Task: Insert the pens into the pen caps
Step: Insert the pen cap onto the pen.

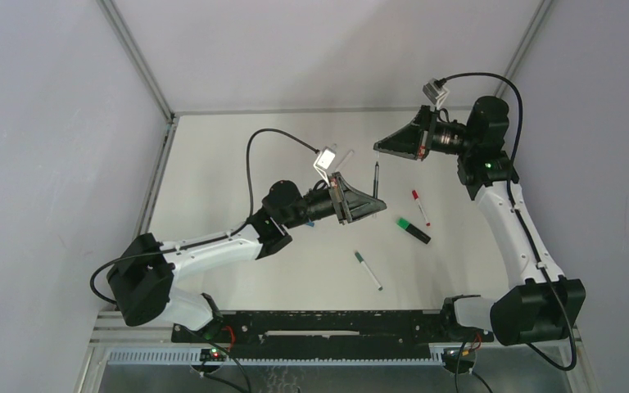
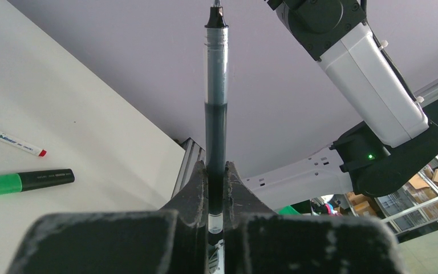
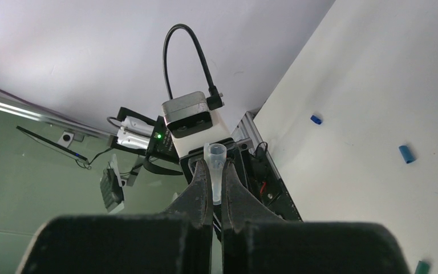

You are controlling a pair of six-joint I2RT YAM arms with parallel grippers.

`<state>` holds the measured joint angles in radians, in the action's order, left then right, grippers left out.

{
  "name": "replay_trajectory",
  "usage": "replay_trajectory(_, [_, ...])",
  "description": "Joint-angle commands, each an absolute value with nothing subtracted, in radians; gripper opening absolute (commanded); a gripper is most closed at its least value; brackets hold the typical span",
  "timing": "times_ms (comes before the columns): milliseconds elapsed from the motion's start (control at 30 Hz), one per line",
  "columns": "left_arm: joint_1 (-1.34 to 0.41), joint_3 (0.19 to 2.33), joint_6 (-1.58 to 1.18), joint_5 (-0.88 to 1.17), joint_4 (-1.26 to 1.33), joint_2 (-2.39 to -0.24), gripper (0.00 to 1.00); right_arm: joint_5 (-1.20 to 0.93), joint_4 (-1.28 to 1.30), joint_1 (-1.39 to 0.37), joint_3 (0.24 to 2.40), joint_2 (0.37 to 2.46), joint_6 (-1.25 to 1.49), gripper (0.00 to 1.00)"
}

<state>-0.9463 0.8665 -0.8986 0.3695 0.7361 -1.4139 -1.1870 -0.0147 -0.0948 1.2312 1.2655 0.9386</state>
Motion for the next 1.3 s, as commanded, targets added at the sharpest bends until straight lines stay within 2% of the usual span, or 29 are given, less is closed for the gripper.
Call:
replay_trajectory(0, [-0.951,0.935,-0.882,0.353,0.776,-1.402,0.00,-1.198,-0.005,-0.097,1.231,1.228,0.903,0.00])
replay_trajectory(533, [-0.951,0.932,-0.883,0.345,0.782,-1.402,0.00,-1.196,0.049,-0.112,1.206,1.215,0.876,0.00])
replay_trajectory(800, [-0.951,0.931,-0.888,0.352,0.785,-1.408,0.00,-1.203,-0.078,-0.090,1.210,1.238,0.961,0.00])
replay_trajectory(1267, [-0.953,0.933,-0.892,0.360,0.791,-1.412,0.00,-1.171,-0.005,-0.079,1.289,1.276,0.883,0.00])
